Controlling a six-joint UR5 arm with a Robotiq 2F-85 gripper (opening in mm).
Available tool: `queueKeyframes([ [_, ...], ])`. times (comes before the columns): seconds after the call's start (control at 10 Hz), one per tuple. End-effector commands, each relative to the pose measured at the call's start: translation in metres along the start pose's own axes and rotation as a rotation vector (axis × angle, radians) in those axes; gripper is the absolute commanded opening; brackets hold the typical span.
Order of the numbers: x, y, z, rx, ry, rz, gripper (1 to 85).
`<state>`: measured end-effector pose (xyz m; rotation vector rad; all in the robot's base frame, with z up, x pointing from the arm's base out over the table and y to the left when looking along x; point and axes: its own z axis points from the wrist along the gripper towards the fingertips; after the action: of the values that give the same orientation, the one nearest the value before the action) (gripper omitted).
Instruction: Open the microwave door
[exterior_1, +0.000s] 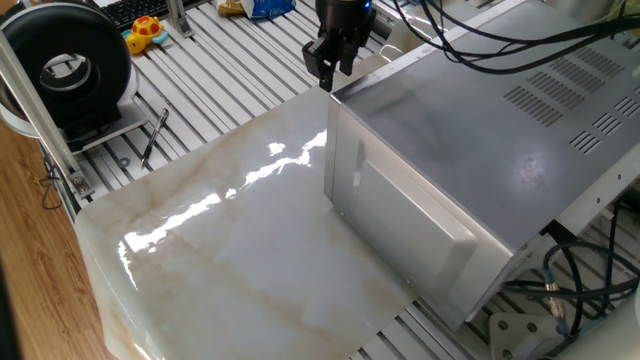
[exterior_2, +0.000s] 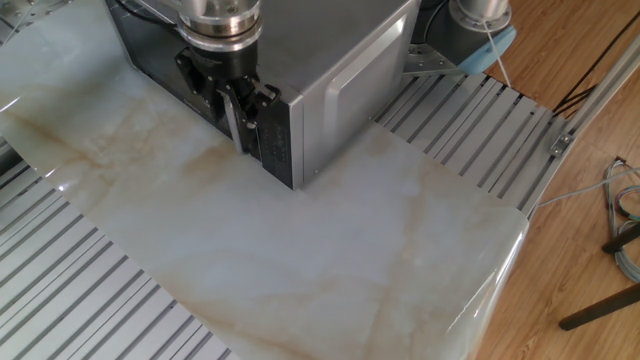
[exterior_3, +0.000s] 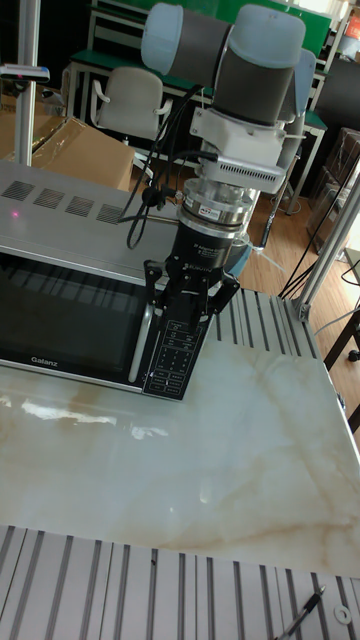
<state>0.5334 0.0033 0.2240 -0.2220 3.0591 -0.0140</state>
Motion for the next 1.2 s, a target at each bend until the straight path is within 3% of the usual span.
queueKeyframes([
  [0.0, -0.003, 0.010, -0.004, -0.003, -0.038, -0.025, 49.7],
  [0.1, -0.006, 0.010, -0.004, -0.005, -0.049, 0.006, 50.3],
  [0.3, 0.005, 0.000, -0.004, 0.035, -0.008, 0.088, 50.3],
  [0.4, 0.007, 0.003, -0.004, 0.023, -0.002, 0.105, 50.3],
  [0.6, 0.009, -0.001, -0.004, 0.027, 0.009, 0.095, 50.3],
  [0.8, 0.010, -0.018, -0.007, 0.032, 0.031, 0.059, 51.7],
  [1.1, 0.010, -0.030, -0.011, 0.055, 0.031, 0.034, 51.7],
])
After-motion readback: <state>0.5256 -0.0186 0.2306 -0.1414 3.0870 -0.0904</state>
